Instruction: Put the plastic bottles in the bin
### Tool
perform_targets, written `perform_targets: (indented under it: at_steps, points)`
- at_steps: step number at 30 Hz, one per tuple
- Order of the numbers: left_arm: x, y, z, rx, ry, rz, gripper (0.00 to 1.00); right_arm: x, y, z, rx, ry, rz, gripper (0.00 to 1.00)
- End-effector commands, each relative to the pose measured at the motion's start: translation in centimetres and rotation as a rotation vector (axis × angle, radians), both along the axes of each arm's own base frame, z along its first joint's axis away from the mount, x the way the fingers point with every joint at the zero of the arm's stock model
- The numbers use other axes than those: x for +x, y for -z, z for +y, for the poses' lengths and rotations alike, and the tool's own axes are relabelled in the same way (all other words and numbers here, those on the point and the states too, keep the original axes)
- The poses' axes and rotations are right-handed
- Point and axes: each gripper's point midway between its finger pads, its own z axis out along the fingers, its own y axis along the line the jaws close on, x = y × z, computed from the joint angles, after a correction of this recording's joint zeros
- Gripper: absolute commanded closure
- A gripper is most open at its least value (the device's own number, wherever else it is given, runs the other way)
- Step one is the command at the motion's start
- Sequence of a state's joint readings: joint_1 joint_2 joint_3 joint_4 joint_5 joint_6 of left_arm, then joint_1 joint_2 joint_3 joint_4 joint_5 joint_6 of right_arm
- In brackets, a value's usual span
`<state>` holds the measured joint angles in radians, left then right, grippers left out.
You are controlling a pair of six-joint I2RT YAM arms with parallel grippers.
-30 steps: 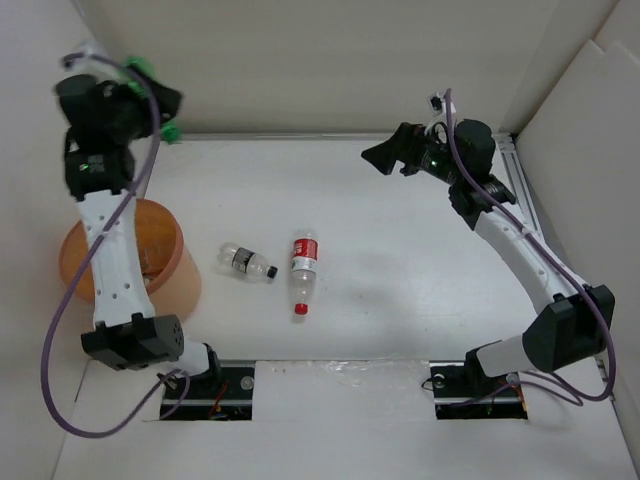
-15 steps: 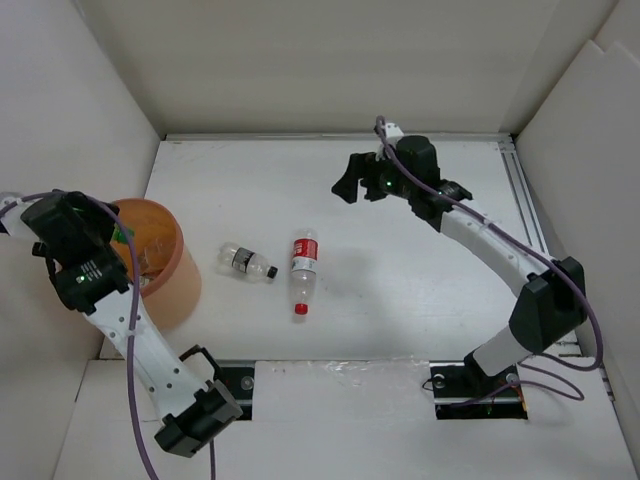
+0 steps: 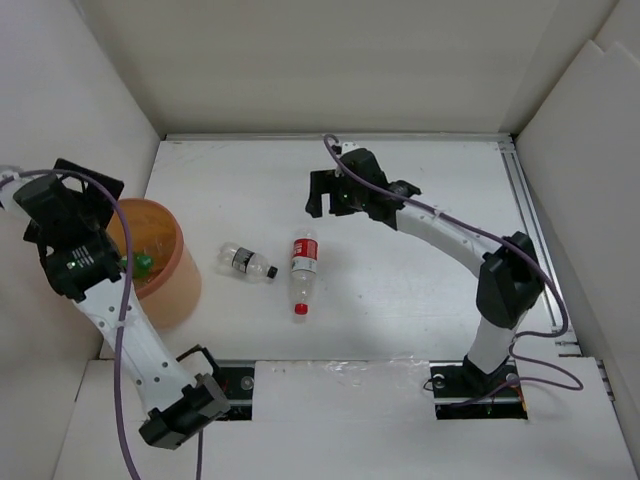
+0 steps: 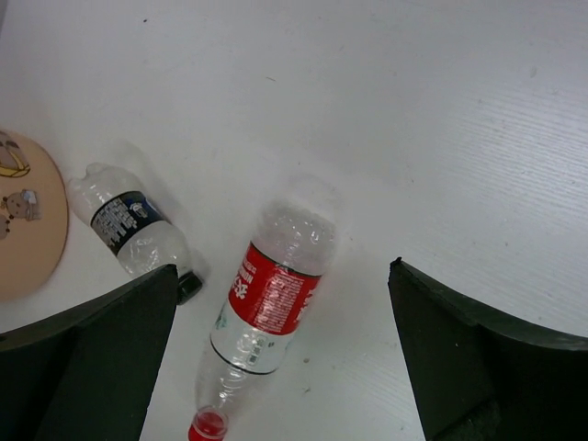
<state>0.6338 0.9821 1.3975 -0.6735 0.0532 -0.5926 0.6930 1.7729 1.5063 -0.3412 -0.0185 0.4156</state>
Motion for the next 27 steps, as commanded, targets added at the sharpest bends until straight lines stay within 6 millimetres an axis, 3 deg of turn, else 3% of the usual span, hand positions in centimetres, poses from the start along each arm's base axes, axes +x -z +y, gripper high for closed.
perform_targets:
  at_steps: [1, 3, 4, 5, 6, 7, 8, 9, 10, 11, 13, 16, 18, 19, 20, 23, 25, 27]
  points:
    - [2.0, -7.2, -2.7, 0.142, 0.201, -0.137, 0.0, 0.9, -1.7, 1.7, 0.032, 0.092, -0.005, 0.0]
    - [4.1, -8.0, -3.7, 0.148, 0.29, -0.135, 0.0, 1.1, 0.2, 2.2, 0.004, 0.128, 0.035, 0.0]
    - [4.8, -10.4, -5.6, 0.186, 0.359, -0.176, 0.0, 1.1, 0.6, 2.2, -0.012, 0.152, 0.04, 0.0]
    - [5.6, -11.1, -6.5, 0.199, 0.402, -0.178, 0.0, 0.8, 1.4, 2.4, -0.026, 0.158, 0.054, 0.0]
    - [7.5, -10.0, -6.8, 0.197, 0.449, -0.112, 0.0, 0.9, 2.2, 2.5, -0.037, 0.158, 0.064, 0.0]
    - [8.8, -10.2, -9.2, 0.217, 0.512, -0.09, 0.0, 0.6, 2.0, 3.0, -0.028, 0.16, 0.058, 0.0]
    - [9.0, -13.3, -10.4, 0.27, 0.538, -0.134, 0.0, 0.2, 3.2, 3.3, -0.052, 0.156, 0.068, 0.0]
    - [9.7, -13.4, -11.6, 0.284, 0.571, -0.119, 0.0, 0.2, 4.0, 3.3, -0.064, 0.156, 0.078, 0.0]
    - [11.3, -12.3, -12.2, 0.293, 0.588, -0.066, 0.0, -0.1, 3.9, 3.7, -0.062, 0.156, 0.078, 0.0]
    - [11.6, -13.4, -15.0, 0.302, 0.662, -0.101, 0.0, -0.5, 4.6, 4.1, -0.067, 0.153, 0.09, 0.0]
    - [12.9, -12.4, -17.1, 0.297, 0.732, -0.085, 0.0, -1.1, 6.2, 4.2, -0.095, 0.143, 0.112, 0.0]
    - [13.4, -11.9, -20.5, 0.301, 0.831, -0.103, 0.0, -1.7, 9.0, 5.7, -0.09, 0.106, 0.149, 0.0]
    - [13.2, -11.6, -21.2, 0.294, 0.87, -0.123, 0.0, -1.5, 10.7, 5.4, -0.129, 0.13, 0.172, 0.0]
    - [13.4, -9.9, -21.5, 0.278, 0.892, -0.099, 0.0, -1.5, 11.2, 5.4, -0.137, 0.137, 0.187, 0.02]
    - [12.7, -10.8, -22.2, 0.286, 0.925, -0.153, 0.0, -1.4, 12.5, 5.1, -0.15, 0.138, 0.21, 0.03]
    - [12.6, -8.4, -23.3, 0.252, 0.99, -0.126, 0.0, -1.3, 14.2, 5.1, -0.145, 0.144, 0.253, 0.1]
    - [12.3, -8.3, -24.6, 0.242, 1.057, -0.157, 0.0, -1.5, 14.6, 4.9, -0.148, 0.152, 0.266, 0.12]
    - [12.2, -7.7, -26.3, 0.276, 1.08, -0.143, 0.0, -1.7, 15.7, 4.1, -0.159, 0.157, 0.285, 0.31]
